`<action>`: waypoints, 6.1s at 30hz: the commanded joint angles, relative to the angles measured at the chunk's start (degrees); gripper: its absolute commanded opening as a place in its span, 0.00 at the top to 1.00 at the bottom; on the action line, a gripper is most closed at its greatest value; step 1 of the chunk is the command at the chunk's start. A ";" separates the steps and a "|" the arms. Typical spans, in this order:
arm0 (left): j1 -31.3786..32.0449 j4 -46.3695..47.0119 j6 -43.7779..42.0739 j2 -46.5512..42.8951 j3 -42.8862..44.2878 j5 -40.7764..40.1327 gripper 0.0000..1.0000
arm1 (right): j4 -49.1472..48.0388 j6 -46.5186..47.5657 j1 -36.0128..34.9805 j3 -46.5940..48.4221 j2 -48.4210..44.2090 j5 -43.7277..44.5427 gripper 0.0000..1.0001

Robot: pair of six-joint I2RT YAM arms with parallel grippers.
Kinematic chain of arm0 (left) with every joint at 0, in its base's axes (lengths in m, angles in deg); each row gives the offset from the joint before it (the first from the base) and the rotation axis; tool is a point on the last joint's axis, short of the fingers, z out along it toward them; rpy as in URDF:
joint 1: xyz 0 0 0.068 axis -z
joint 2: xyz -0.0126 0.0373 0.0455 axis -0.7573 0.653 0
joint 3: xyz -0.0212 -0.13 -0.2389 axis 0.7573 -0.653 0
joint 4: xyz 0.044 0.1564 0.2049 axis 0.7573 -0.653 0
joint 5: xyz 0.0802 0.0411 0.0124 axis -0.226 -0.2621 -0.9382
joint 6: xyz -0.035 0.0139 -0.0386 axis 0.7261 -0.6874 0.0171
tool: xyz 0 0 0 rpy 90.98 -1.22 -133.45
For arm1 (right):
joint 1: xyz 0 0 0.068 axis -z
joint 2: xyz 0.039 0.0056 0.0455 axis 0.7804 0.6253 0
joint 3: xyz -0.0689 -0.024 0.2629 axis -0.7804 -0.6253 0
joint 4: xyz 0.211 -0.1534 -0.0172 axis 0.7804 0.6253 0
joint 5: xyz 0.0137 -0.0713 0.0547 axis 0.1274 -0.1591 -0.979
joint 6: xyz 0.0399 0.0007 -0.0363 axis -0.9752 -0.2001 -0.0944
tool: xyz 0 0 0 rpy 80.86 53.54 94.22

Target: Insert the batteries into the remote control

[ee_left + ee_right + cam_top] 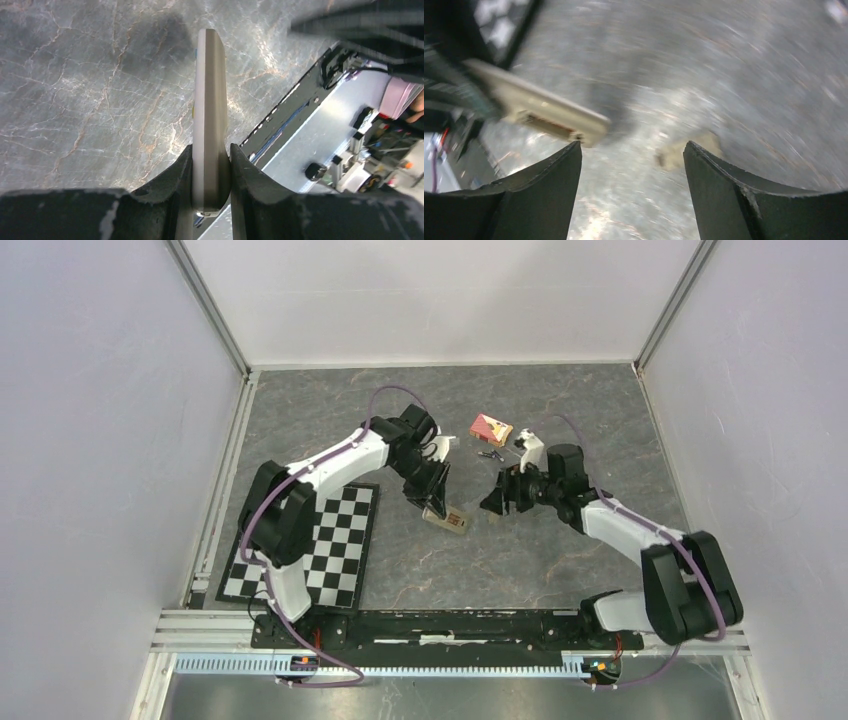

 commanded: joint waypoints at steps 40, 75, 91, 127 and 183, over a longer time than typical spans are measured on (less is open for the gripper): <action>-7.61 58.99 29.59 -35.46 -18.33 7.01 0.07 | -9.60 -10.38 -12.20 24.68 -10.34 -17.61 1.00; -14.82 51.11 29.18 -40.55 -25.94 -8.42 0.98 | -16.59 -24.11 -0.19 11.11 -9.48 1.92 0.24; -15.87 44.87 21.26 -35.21 -20.28 -5.00 0.98 | -1.60 14.18 -2.08 21.83 14.69 27.40 0.67; -22.06 45.79 25.17 -26.44 -13.39 3.54 0.98 | 16.08 35.45 -6.22 44.46 38.16 18.38 0.60; -13.48 71.89 56.10 -30.04 -29.35 -3.13 0.98 | -20.64 -4.47 -22.66 20.52 -5.64 13.16 1.00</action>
